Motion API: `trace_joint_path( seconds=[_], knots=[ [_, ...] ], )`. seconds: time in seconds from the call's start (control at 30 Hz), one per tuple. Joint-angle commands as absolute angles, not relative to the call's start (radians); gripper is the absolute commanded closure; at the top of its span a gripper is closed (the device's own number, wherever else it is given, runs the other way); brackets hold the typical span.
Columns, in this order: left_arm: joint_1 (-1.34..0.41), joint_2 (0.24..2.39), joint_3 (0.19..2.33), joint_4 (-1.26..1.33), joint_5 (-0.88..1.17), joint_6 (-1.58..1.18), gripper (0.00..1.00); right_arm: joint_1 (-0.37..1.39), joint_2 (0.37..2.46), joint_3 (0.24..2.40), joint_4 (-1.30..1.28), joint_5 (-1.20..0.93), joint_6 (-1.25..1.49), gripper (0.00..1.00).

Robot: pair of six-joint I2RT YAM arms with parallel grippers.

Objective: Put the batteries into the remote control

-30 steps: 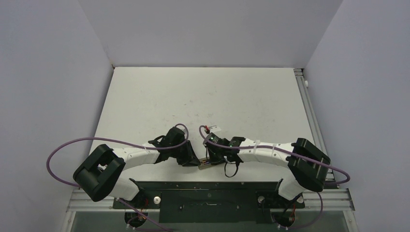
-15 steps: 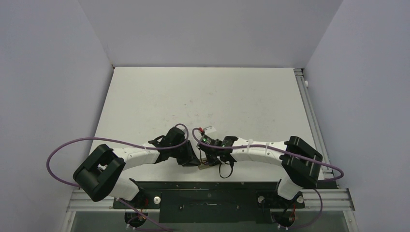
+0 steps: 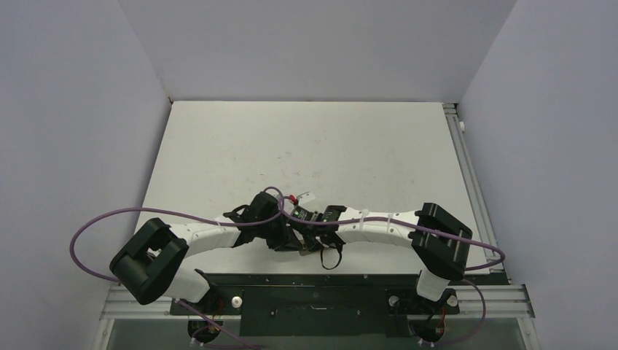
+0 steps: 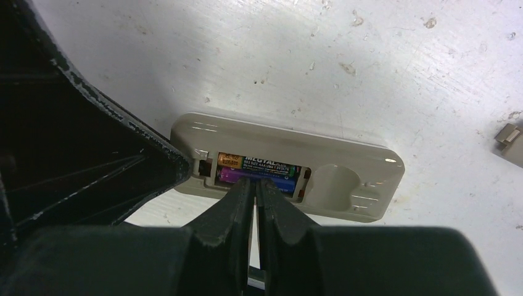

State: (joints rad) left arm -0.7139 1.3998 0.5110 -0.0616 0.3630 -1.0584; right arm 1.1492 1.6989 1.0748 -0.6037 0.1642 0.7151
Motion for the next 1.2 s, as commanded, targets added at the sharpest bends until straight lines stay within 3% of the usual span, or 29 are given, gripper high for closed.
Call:
trace_joint_path(
  seconds=[0.0, 0.83, 1.17],
  knots=[
    [-0.729, 1.381, 0.503, -0.018, 0.376, -1.052, 0.82, 1.164, 1.731, 1.076, -0.653, 0.17, 0.718, 0.91],
    [-0.729, 1.363, 0.566, -0.105, 0.362, -1.017, 0.79, 1.14, 1.531, 1.106, -0.646, 0.273, 0.766, 0.81],
    [-0.729, 1.317, 0.6, -0.183, 0.327, -1.003, 0.63, 1.081, 1.392, 1.027, -0.645, 0.303, 0.762, 0.71]
  ],
)
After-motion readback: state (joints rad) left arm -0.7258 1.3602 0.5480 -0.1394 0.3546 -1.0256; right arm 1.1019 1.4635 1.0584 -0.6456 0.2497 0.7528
